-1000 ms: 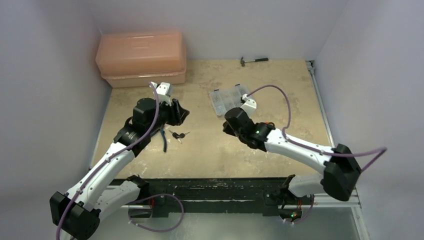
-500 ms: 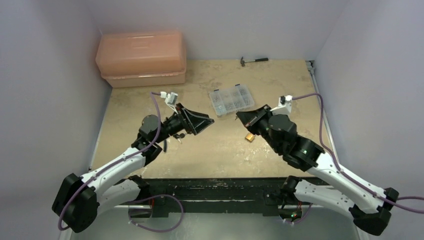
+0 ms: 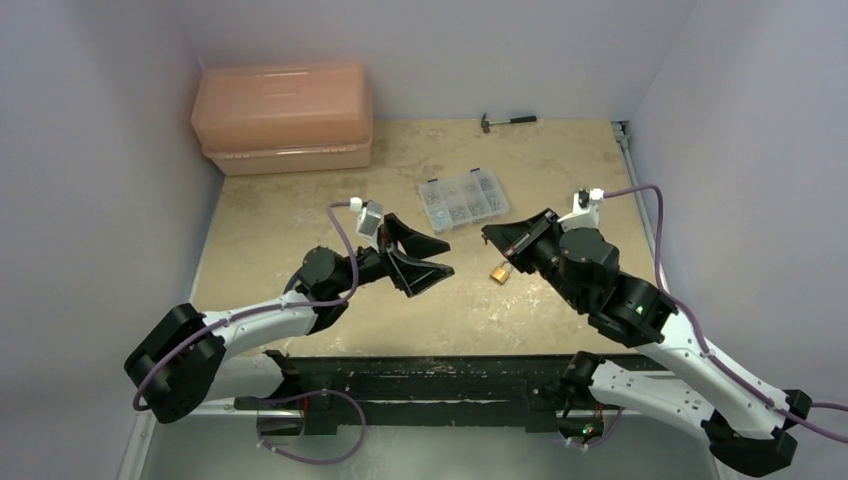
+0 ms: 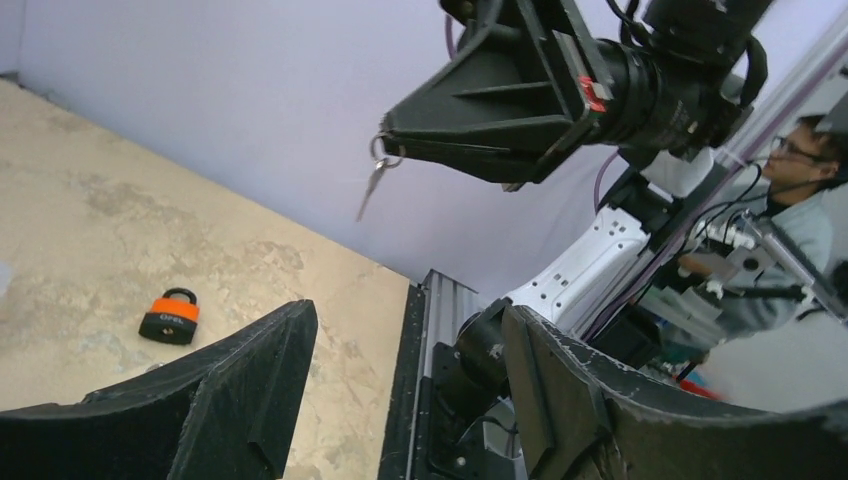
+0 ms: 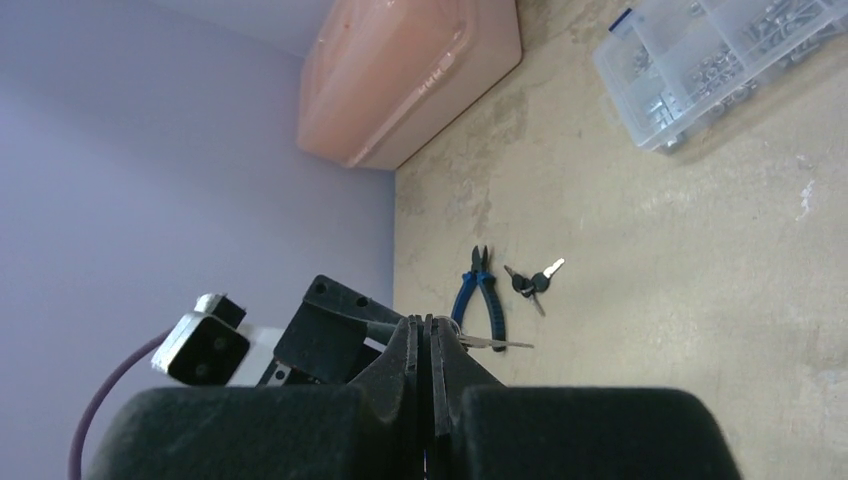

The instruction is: Unlock with the key

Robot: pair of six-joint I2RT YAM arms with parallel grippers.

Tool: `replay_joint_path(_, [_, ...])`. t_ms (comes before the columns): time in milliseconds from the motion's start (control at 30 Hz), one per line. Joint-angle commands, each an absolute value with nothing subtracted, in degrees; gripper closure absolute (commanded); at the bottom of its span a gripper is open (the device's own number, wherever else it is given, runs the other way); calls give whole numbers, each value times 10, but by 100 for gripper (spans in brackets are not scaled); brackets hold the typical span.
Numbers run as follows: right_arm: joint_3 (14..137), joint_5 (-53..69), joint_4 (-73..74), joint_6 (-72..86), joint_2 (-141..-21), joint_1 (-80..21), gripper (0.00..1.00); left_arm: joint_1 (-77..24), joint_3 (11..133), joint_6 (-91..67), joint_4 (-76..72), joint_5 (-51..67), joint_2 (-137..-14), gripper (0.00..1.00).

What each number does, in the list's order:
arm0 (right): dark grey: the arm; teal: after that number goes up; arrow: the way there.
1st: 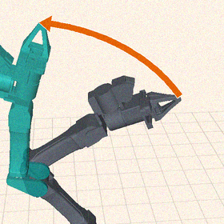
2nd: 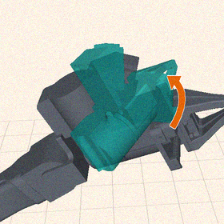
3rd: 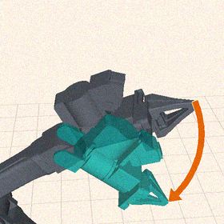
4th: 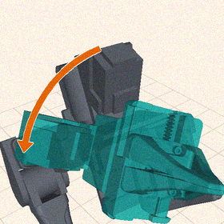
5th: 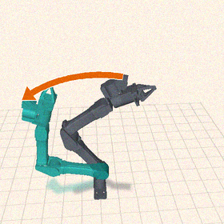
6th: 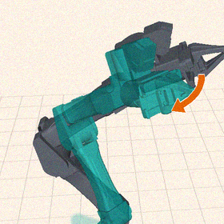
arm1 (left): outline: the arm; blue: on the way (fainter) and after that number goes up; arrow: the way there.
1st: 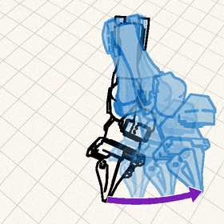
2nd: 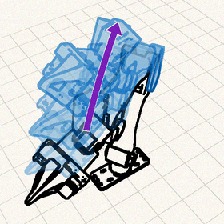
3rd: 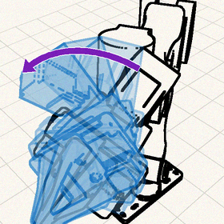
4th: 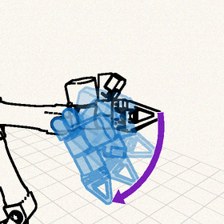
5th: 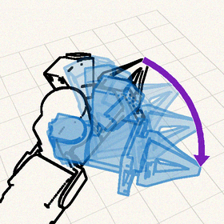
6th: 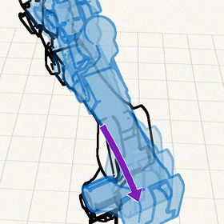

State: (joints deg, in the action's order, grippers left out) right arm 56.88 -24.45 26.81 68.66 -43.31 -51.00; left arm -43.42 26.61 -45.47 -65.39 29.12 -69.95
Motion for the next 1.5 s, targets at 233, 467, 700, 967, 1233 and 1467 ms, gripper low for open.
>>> replay_joint_path(233, [583, -208, 270, 701, -425, -510, 100, -483, 233, -224, -809, 280, -722, 28])
replay_joint_path(467, [576, -178, 251, 699, -436, -510, 100, -494, 218, -163, -850, 282, -754, 31])
replay_joint_path(700, [570, -149, 234, 699, -445, -510, 100, -502, 221, -133, -867, 238, -770, 38])
replay_joint_path(967, [566, -139, 229, 697, -445, -510, 100, -503, 242, -136, -890, 221, -804, 47])
replay_joint_path(1233, [555, -125, 216, 699, -446, -510, 100, -510, 264, -151, -918, 224, -834, 52])
replay_joint_path(1467, [545, -116, 206, 701, -446, -510, 100, -515, 264, -148, -920, 215, -834, 56])
